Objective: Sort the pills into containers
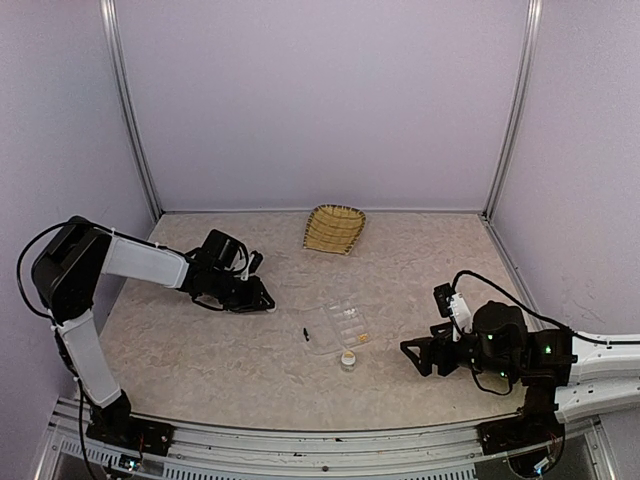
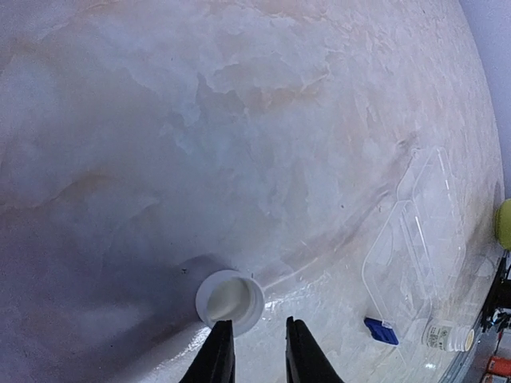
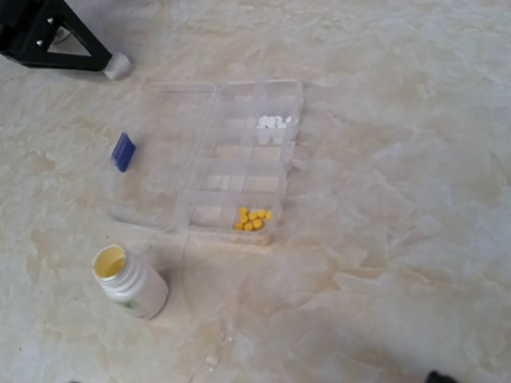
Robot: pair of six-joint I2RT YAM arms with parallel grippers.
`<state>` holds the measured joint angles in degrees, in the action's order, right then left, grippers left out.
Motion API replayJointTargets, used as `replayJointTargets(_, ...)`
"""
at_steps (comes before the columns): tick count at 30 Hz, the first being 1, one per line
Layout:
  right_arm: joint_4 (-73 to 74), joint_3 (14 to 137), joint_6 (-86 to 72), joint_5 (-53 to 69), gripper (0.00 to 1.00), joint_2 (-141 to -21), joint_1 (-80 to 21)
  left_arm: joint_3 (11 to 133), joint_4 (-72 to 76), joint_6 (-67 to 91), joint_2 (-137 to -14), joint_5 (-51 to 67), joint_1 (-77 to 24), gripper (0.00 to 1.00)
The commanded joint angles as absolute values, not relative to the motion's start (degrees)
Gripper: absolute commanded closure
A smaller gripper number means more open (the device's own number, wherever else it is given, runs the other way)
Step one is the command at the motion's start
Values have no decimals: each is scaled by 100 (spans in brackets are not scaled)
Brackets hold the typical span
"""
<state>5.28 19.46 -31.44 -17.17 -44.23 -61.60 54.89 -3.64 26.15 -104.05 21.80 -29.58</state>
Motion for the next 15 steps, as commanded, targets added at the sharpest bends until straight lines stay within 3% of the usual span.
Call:
replayJointTargets(1,460,2010,-3101,-1745,9,-4386,-6109,5456,-401,2629,-10494,2015,-2918,76)
replayJointTargets(15,436,2061,-3080,-1732,9,-4465,-6109,5658,-735,2312,-10279,1215,-3062,74)
